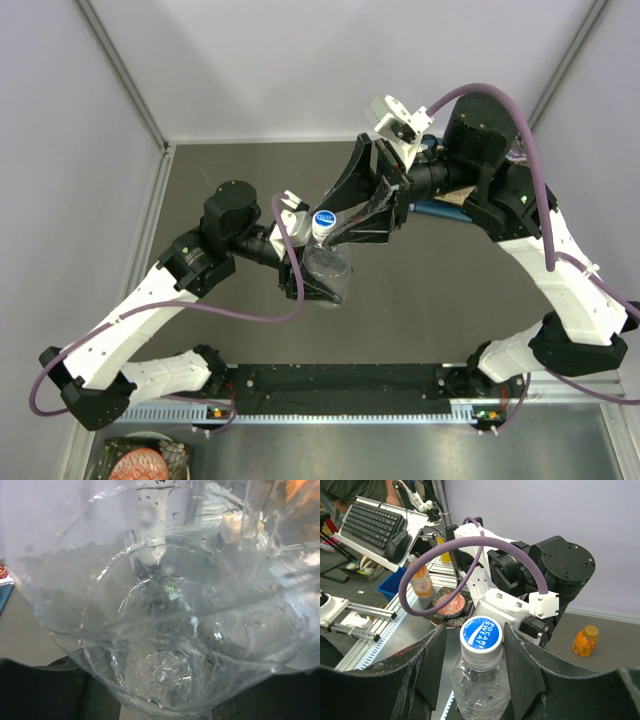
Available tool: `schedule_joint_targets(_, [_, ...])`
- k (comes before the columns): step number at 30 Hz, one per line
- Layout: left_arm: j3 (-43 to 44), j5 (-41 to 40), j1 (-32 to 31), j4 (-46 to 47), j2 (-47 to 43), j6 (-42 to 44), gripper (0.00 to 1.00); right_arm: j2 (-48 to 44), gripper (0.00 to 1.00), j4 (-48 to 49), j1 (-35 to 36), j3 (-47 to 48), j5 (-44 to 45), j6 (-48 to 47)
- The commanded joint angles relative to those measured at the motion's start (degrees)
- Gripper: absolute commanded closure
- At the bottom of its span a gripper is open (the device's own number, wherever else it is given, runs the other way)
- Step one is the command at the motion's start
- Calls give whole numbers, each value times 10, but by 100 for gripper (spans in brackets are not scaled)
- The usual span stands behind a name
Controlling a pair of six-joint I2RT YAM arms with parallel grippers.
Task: Screw on the bottle caps
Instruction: Screw the bottle cap onto the plastic bottle.
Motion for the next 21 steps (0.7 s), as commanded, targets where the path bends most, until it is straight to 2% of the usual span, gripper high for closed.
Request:
schedule_joint_targets(1, [0, 2, -1, 9, -17, 14, 96, -15, 51, 31, -6, 20, -13, 4])
schedule_joint_targets(9, [5, -9, 0, 5, -18, 23, 97, -22, 56, 31, -6, 6, -16, 6])
schedule_joint_targets(21, [10, -36, 1, -2, -22, 28, 97, -19, 73, 34, -6, -3, -3, 13])
